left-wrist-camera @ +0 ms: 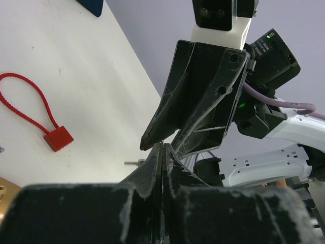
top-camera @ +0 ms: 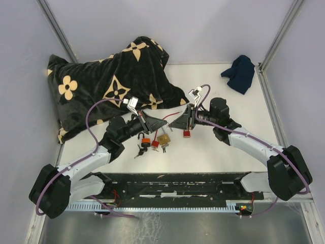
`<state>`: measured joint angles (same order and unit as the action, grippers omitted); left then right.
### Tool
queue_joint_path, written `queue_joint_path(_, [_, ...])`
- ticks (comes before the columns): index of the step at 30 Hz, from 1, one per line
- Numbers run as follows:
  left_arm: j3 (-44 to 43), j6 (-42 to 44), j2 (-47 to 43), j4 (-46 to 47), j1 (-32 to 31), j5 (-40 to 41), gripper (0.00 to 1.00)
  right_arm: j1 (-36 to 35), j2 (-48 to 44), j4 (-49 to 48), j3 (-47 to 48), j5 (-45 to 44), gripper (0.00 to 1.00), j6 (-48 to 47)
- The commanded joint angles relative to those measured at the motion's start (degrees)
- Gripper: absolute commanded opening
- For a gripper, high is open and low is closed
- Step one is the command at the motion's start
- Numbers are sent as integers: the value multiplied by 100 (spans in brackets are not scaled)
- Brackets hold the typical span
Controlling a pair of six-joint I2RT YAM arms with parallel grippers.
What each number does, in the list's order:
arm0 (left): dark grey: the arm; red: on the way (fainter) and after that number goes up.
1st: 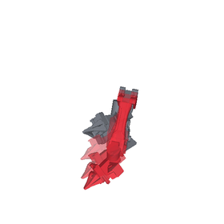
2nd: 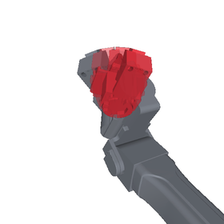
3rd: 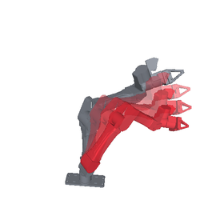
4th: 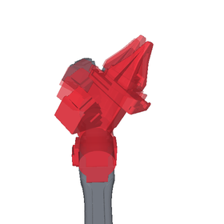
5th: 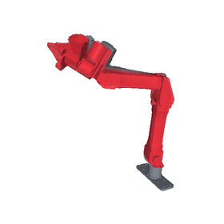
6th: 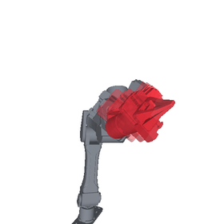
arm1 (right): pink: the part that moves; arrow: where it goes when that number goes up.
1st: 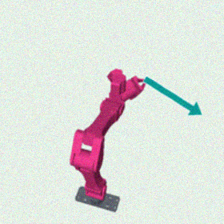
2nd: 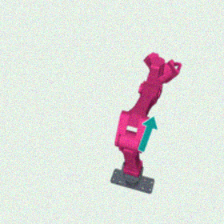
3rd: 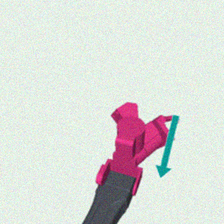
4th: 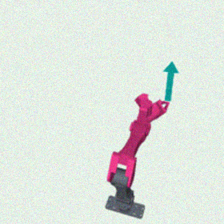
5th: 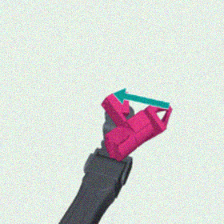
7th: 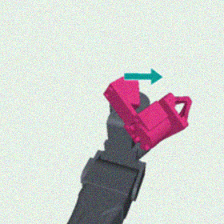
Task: Unlock with the key
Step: Pick up the key from the center of the board.
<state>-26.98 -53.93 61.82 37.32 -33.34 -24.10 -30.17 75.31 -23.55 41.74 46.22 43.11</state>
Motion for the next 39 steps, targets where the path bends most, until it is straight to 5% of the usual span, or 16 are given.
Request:
queue_joint_path(1, [8,233,18,301,30,-149,3,45,-121,-455,65,54,39,132])
queue_joint_path(23, [110,-137,395,1347,30,-731,3,38,250,-1615,-25,22,26,988])
queue_joint_path(39, [296,-503,272,1963,29,-524,3,37,129,-650,-157,-130,7,347])
